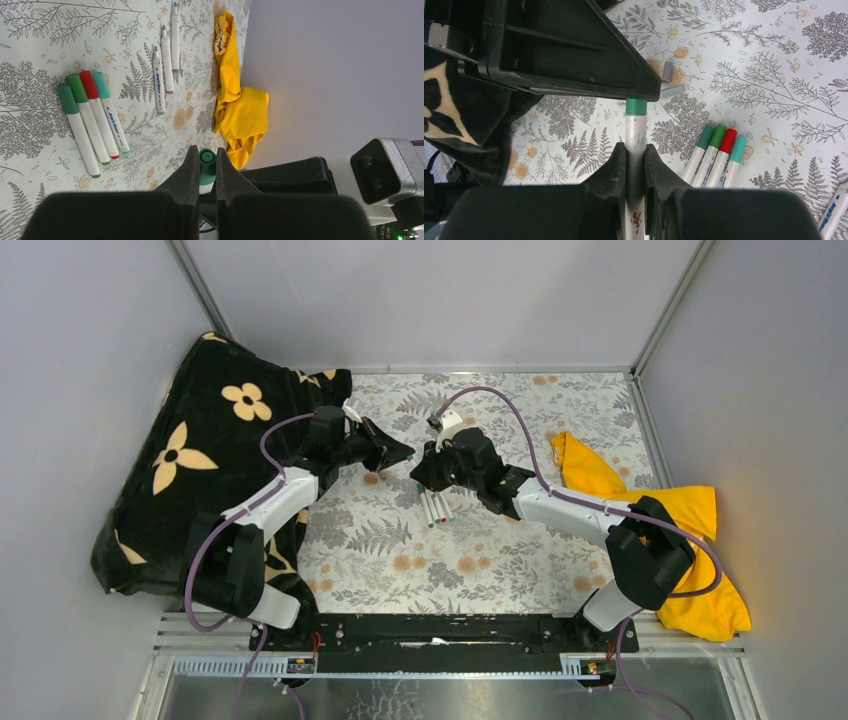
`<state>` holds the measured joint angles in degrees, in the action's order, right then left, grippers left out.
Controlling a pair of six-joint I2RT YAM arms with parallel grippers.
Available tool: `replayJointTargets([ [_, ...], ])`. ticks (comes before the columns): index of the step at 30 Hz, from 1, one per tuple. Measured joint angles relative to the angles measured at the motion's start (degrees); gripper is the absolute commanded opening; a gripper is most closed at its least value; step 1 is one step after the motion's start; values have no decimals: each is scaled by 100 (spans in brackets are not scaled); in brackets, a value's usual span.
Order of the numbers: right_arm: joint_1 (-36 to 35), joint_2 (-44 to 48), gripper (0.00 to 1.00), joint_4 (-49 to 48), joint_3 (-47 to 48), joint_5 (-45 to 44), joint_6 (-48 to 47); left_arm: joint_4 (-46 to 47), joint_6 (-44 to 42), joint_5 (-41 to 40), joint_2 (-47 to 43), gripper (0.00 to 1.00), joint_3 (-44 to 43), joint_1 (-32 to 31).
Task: Open the pen caps
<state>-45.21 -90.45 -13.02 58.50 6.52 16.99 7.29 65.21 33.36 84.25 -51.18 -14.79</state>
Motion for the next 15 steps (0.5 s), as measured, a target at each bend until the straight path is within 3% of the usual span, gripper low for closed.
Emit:
replayJointTargets([
  [15,-4,59,0,-74,-160,44,0,-922,-721,-50,35,0,-444,-24],
])
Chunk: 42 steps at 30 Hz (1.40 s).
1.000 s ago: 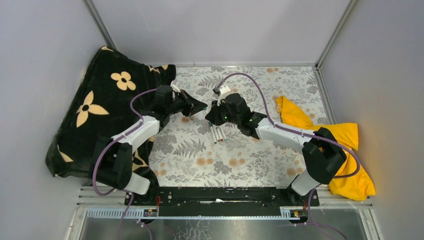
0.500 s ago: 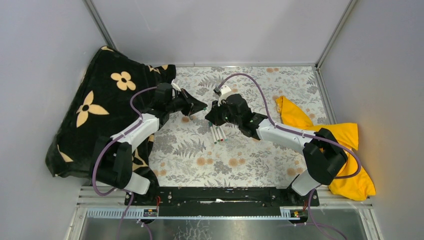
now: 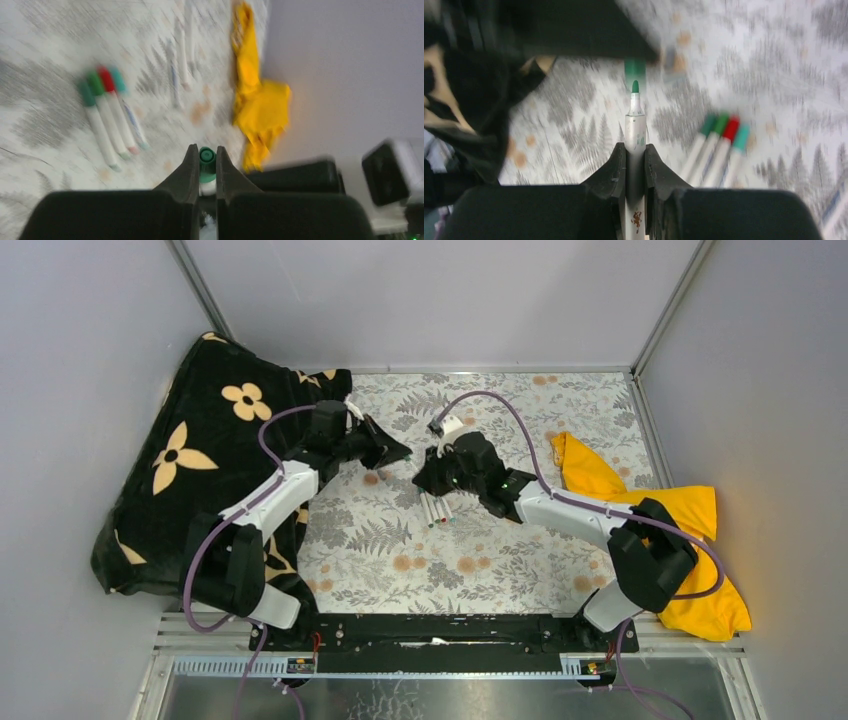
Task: Open the pen caps
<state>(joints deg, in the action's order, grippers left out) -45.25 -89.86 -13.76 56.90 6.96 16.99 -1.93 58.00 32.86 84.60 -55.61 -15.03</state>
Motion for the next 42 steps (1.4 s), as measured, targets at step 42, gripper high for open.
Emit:
replayJointTargets([
  [42,776,-1182,7,1357,57,-1589,-457,-835,-863,-3056,1239,23,485,-35],
])
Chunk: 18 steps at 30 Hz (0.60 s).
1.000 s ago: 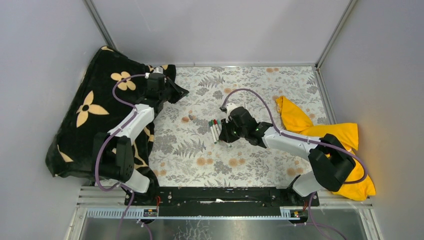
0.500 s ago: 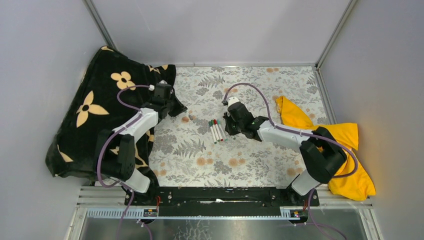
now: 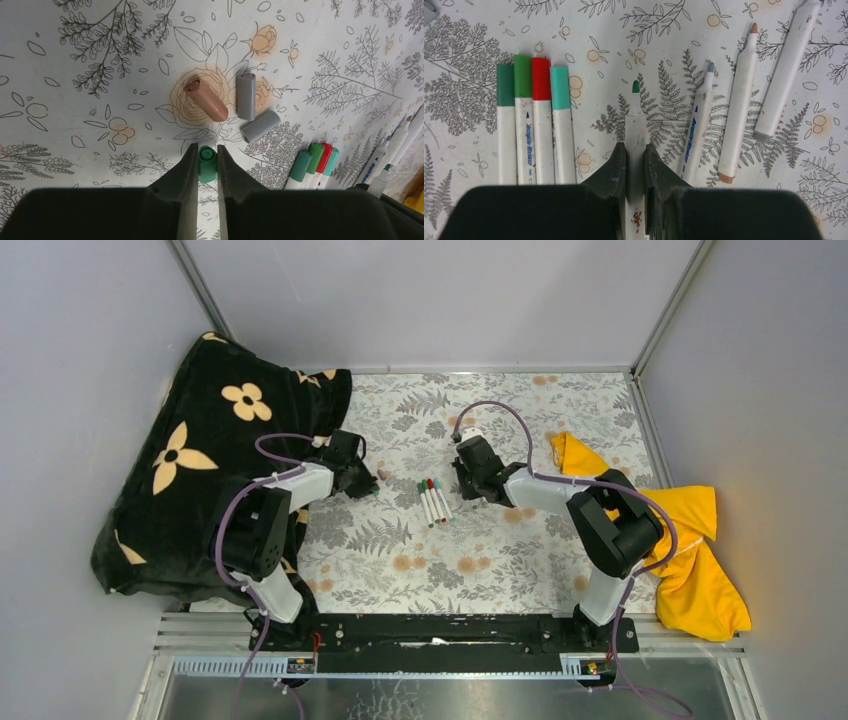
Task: Open the pen caps
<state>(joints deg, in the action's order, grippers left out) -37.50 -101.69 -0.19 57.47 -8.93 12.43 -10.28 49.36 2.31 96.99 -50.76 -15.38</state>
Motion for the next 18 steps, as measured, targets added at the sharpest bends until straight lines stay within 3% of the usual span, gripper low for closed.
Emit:
replayJointTargets([
  [8,81,-372,15,-168,107,-120,-24,184,127,-87,57,36,2,-24],
  [12,92,-474,25,-254,181,-243,-46,251,155,-131,57,43,2,-35],
  [18,96,-553,31,-398,214,-514,-114,313,177,-140,55,45,2,-35],
])
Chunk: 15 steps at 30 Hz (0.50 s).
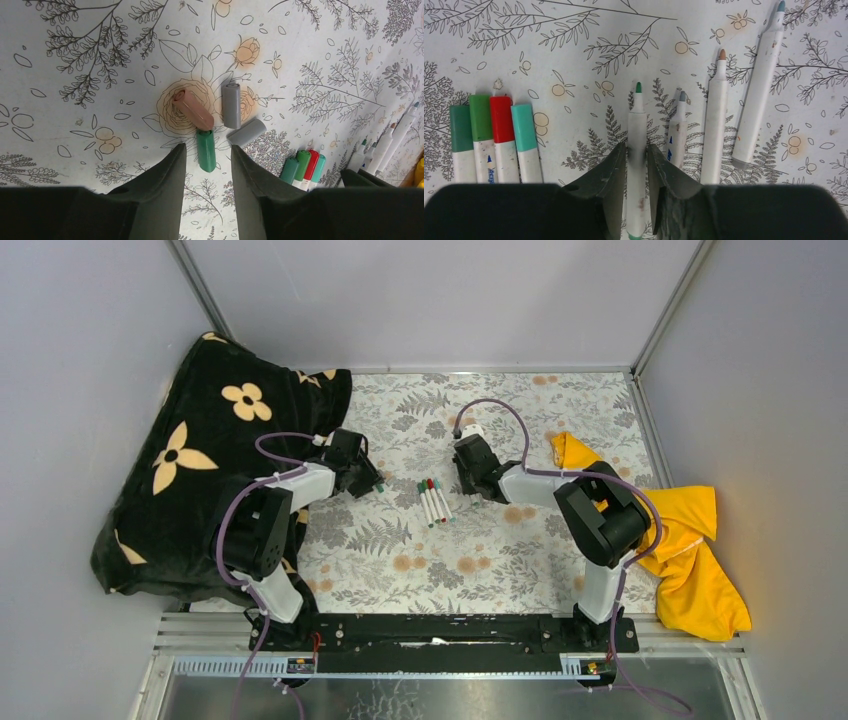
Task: Open the pen caps
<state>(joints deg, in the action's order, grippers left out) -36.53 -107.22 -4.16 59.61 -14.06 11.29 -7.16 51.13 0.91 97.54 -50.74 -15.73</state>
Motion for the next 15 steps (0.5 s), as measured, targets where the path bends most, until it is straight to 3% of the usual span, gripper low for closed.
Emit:
replayJointTargets([
  [15,7,-39,33,-251,-81,-415,-153,-22,24,-52,-74,45,57,0],
])
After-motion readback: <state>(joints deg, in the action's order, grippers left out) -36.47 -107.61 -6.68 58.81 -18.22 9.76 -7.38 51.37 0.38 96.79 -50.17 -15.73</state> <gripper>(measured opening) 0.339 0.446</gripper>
